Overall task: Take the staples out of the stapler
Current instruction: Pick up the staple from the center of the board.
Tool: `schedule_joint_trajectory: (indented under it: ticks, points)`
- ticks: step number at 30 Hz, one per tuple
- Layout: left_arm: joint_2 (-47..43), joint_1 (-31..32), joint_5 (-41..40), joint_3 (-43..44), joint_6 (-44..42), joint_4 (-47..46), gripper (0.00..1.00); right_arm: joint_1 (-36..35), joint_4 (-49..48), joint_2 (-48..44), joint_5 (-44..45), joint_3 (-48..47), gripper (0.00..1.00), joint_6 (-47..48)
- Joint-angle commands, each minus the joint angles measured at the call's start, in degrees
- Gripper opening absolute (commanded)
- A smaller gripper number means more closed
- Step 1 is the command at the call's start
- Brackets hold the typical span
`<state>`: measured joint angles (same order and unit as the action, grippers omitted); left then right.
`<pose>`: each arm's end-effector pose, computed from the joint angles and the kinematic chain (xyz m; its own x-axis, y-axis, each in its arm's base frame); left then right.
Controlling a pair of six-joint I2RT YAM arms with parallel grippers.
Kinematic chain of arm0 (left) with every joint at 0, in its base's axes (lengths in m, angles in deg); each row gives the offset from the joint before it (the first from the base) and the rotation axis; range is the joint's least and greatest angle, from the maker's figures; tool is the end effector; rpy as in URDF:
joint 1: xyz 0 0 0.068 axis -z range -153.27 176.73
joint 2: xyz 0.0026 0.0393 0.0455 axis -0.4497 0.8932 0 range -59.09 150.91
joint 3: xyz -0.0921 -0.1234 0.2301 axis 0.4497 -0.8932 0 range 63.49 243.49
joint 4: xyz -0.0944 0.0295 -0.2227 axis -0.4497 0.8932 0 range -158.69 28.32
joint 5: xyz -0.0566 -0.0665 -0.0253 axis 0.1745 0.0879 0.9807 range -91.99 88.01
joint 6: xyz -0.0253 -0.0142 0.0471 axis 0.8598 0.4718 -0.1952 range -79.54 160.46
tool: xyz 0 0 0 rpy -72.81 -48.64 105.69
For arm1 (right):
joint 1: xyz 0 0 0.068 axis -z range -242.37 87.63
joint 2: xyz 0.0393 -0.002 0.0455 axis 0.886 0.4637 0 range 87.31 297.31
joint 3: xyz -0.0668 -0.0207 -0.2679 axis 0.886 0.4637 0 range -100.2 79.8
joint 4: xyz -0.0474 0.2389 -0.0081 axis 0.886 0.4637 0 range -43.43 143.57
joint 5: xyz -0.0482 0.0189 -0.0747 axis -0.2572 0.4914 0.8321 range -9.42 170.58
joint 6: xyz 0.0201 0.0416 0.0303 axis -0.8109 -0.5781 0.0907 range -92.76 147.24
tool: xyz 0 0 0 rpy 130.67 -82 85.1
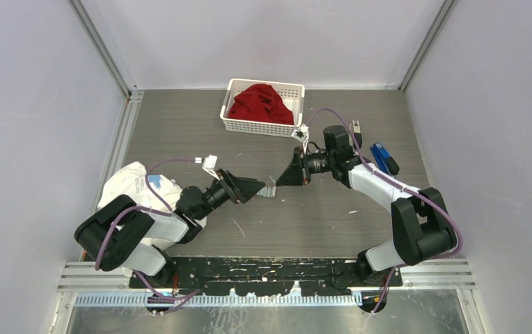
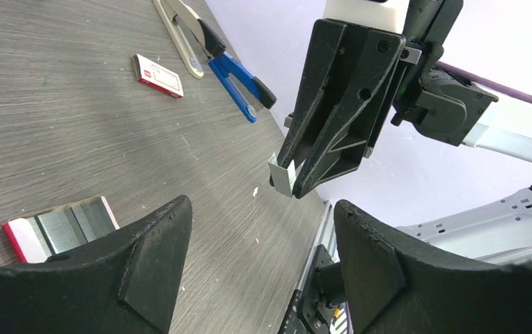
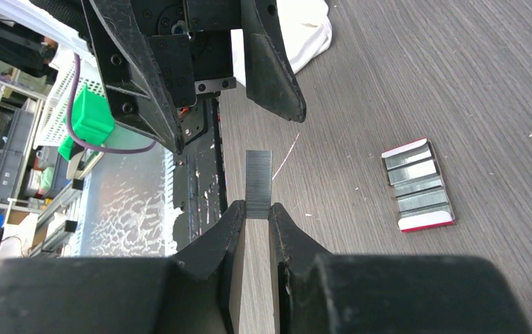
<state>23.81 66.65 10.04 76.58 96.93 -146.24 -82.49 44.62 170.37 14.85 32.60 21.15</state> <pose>0.1721 -0.1543 0.2032 -0.5982 -0.5625 -0.5708 0.5205 0.2689 -0.8104 0.2512 0.1285 0.2462 -0.6112 -0.1775 -0.7713 -0.7914 0.1455 0.5937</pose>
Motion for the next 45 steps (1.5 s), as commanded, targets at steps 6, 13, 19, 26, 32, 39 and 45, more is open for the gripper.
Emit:
schedule_joint_trajectory:
  ticks: [6, 13, 19, 26, 32, 39, 45]
  points:
    - [2.0, 1.73, 0.46, 5.22, -1.73, -4.33, 0.68, 0.34, -10.01, -1.07, -5.09, 1.77, 0.09, -7.44]
    - [2.79, 1.87, 1.11, 6.84, -0.99, -4.35, 0.57, 0.28, -14.02, -0.73, -6.98, 2.61, 0.09, -10.79]
    - [2.97, 1.96, 1.71, 7.6, -0.51, -4.35, 0.46, 0.18, -17.1, -0.45, -7.99, 3.34, 0.09, -13.21]
    - [2.68, 2.65, 3.09, 8.41, -0.31, -4.35, 0.4, 0.23, -17.72, -0.1, -8.18, 3.47, 0.1, -13.81]
    - [2.77, 3.14, 3.95, 8.99, -0.14, -4.35, 0.33, 0.18, -18.13, 0.24, -8.27, 3.52, 0.1, -14.21]
    - [2.51, 3.12, 4.47, 9.05, -0.07, -4.4, 0.11, 0.18, -18.26, 0.36, -8.34, 3.61, 0.11, -14.39]
    - [2.63, 3.12, 4.71, 8.98, -0.43, -4.35, 0.02, 0.19, -18.15, -0.07, -8.17, 3.78, 0.32, -14.03]
